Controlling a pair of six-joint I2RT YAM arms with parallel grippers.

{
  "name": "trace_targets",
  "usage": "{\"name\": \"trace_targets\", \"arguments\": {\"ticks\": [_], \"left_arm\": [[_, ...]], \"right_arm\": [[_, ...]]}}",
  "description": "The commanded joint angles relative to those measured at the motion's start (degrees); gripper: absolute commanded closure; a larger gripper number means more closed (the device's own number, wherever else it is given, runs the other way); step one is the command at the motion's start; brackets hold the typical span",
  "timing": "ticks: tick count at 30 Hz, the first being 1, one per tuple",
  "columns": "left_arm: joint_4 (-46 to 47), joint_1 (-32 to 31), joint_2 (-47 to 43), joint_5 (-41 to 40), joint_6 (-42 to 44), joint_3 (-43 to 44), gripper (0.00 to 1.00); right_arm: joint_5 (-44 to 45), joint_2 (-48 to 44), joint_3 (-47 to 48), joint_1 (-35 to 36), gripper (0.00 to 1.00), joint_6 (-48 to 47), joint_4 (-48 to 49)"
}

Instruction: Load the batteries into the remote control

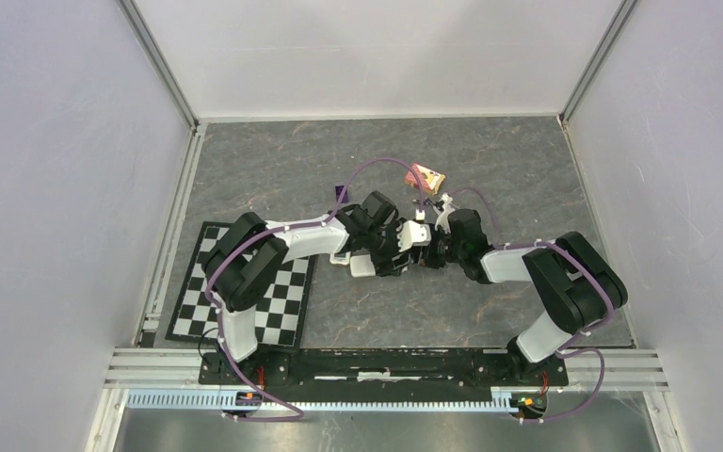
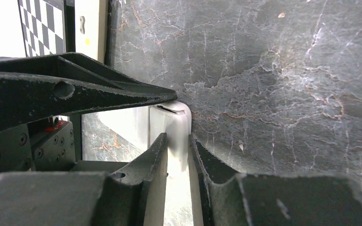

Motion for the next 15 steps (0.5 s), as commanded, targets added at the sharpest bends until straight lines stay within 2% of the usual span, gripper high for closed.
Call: {"name": "trace_targets", "arguments": {"ticks": [1, 3, 5, 15], "left_arm": [[3.6, -0.2, -1.0, -0.2, -1.2, 0.1, 0.24], [4.8, -0.1, -1.9, 0.1, -1.9, 0.0, 0.17], [5.7, 0.2, -2.5, 0.4, -2.8, 0.0, 0.14], [3.9, 4.3, -7.6, 3.4, -3.1, -1.2, 0.12]], "right_arm": [[-0.1, -0.5, -0.3, 0.4, 0.73, -1.1, 0.7], [0.4, -0.3, -0.4, 0.5, 0.73, -1.4, 0.7], [1.0, -0.3, -0.6, 0.6, 0.73, -1.8, 0.6], [2.2, 1.0, 0.4, 0.7, 0.74, -4.5, 0.6]]}}
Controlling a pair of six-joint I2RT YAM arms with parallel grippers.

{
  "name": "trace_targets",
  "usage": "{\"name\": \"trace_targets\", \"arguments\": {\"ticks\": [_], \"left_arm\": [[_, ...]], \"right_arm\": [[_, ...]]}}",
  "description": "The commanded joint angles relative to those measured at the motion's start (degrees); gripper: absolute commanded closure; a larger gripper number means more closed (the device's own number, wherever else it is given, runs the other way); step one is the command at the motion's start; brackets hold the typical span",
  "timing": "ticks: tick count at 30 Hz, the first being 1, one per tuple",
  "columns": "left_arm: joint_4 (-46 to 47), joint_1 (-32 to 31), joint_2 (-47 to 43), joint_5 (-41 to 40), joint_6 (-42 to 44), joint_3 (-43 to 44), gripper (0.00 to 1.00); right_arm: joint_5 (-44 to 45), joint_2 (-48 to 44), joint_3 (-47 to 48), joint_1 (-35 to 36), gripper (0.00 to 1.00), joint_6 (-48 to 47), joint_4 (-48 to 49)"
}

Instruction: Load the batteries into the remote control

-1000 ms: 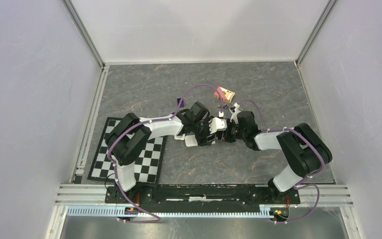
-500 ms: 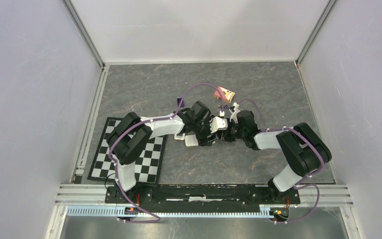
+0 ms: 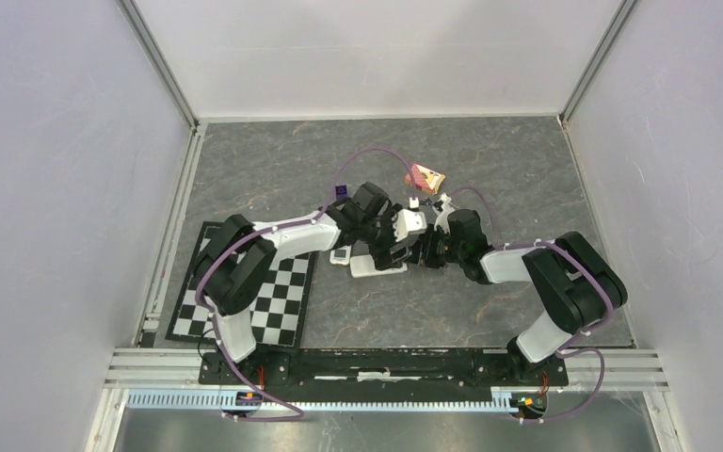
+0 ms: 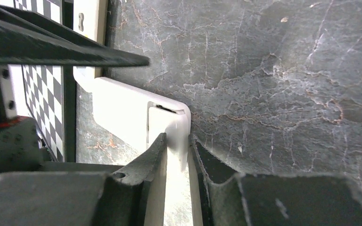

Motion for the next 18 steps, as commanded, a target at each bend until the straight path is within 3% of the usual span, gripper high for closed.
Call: {"name": "trace_targets", "arguments": {"ticks": [1, 18], "left_arm": [[0.7, 3.2, -5.6, 2.8, -1.8, -1.1, 0.13], [0.7, 5.0, -8.6, 2.2, -5.0, -12.0, 0.18]], "right_arm": [[1.9, 0.9, 0.8, 0.5, 0.75, -2.7, 0.3], [8.1, -0.1, 1.0, 4.0, 0.78, 0.5, 3.1]]}}
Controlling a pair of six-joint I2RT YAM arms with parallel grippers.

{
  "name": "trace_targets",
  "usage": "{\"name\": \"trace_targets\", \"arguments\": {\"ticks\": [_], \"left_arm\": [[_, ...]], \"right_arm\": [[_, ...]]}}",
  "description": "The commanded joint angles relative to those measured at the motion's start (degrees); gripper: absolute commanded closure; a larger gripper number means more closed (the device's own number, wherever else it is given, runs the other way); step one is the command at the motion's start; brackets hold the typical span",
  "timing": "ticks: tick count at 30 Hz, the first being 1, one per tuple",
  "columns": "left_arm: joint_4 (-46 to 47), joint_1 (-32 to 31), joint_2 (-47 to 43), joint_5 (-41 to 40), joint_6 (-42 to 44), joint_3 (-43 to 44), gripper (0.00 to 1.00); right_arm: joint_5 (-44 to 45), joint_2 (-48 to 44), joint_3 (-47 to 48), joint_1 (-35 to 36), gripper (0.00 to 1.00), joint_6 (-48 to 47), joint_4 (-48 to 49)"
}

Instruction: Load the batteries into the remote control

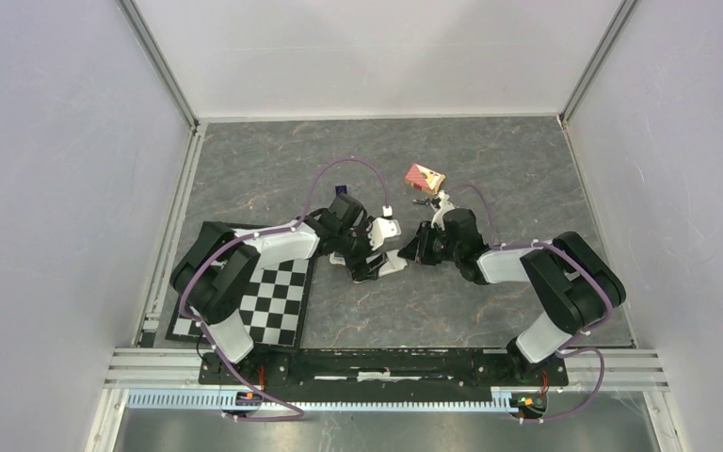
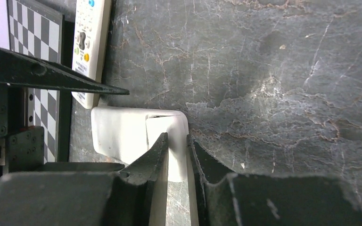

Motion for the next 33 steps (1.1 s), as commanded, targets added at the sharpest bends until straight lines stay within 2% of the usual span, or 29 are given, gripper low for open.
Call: {"name": "trace_targets", "arguments": {"ticks": [1, 8, 16, 28, 33], "left_arm": [[1.8, 0.0, -1.3, 1.3, -2.8, -0.8, 0.19], [0.7, 0.0, -0.4, 2.6, -2.9, -0.2, 0.23], [-0.5, 0.0, 0.9, 5.1, -4.9, 0.2, 0.34], [-1.6, 0.0, 1.1, 6.1, -4.4, 0.5, 0.36], [-1.5, 0.0, 1.5, 6.5, -5.2, 0.8, 0.36]], "right_arm": [[4.2, -0.8, -0.5, 2.7, 0.78, 1.2, 2.3], [9.9, -4.0, -4.6, 4.9, 0.78, 4.3, 5.0], [14.0, -4.8, -6.4, 8.4, 0.76, 9.3, 7.2], [16.9, -4.8, -6.0, 10.2, 0.74, 9.6, 11.6], [16.6, -6.1, -6.9, 10.3, 0.63, 9.5, 12.2]]}}
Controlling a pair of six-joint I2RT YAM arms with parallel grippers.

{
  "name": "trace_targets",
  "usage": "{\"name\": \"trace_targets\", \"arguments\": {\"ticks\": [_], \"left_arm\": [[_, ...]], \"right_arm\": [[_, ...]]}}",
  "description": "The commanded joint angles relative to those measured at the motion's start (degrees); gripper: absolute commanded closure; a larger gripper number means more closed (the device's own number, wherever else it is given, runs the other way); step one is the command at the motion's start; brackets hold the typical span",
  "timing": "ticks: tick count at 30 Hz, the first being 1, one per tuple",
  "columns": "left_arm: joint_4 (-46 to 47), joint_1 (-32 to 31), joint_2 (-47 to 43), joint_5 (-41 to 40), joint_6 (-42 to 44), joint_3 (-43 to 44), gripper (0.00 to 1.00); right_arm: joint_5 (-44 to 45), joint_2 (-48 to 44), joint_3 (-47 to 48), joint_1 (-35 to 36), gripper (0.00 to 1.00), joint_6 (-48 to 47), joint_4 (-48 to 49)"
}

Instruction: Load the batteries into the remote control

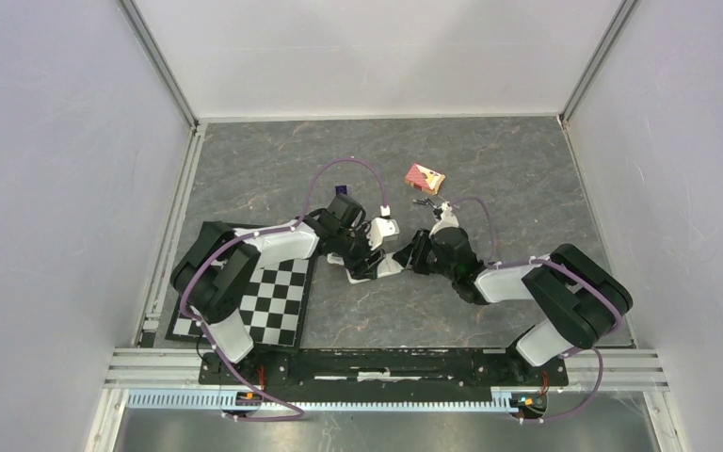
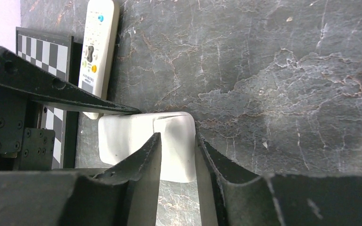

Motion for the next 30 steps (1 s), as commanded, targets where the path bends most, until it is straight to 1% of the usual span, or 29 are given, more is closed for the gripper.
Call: {"name": "trace_targets", "arguments": {"ticks": [1, 8, 12, 14, 16, 17, 20, 25, 28, 30], "left_arm": [[-0.5, -0.4, 1.4, 4.3, -2.4, 1.6, 0.36], [-0.7, -0.4, 1.1, 4.0, -2.2, 1.6, 0.36], [-0.7, -0.4, 0.9, 3.8, -1.9, 1.5, 0.36], [-0.7, -0.3, 0.9, 3.5, -1.6, 1.5, 0.36], [-0.8, -0.3, 0.7, 3.4, -1.4, 1.5, 0.36], [-0.8, -0.3, 0.7, 3.3, -1.3, 1.6, 0.36], [-0.8, -0.2, 0.8, 3.3, -1.3, 1.6, 0.36], [-0.8, 0.0, 0.8, 3.3, -1.0, 1.5, 0.36], [-0.8, 0.0, 0.8, 3.4, -0.9, 1.6, 0.36], [-0.8, 0.1, 0.8, 3.4, -0.9, 1.5, 0.36]], "right_arm": [[-0.8, -2.3, -0.9, 0.9, 0.61, 0.6, 3.7], [-0.9, -3.4, -1.7, -0.2, 0.47, 0.1, 2.0], [-1.8, -4.0, 0.1, -1.9, 0.29, -2.6, -2.8], [-3.3, -3.5, 0.4, -2.7, 0.23, -3.9, -4.1], [-5.8, -2.7, 0.7, -3.4, 0.21, -4.7, -4.6], [-7.4, -2.2, 1.0, -3.6, 0.21, -5.2, -4.8], [-12.6, -1.4, 1.5, -4.3, 0.26, -6.9, -5.6], [-16.4, -2.0, 1.7, -4.9, 0.33, -11.3, -8.3], [-19.4, -0.3, 2.5, -5.6, 0.35, -13.3, -8.9], [-20.8, 1.5, 3.5, -5.7, 0.40, -14.0, -9.5]]}}
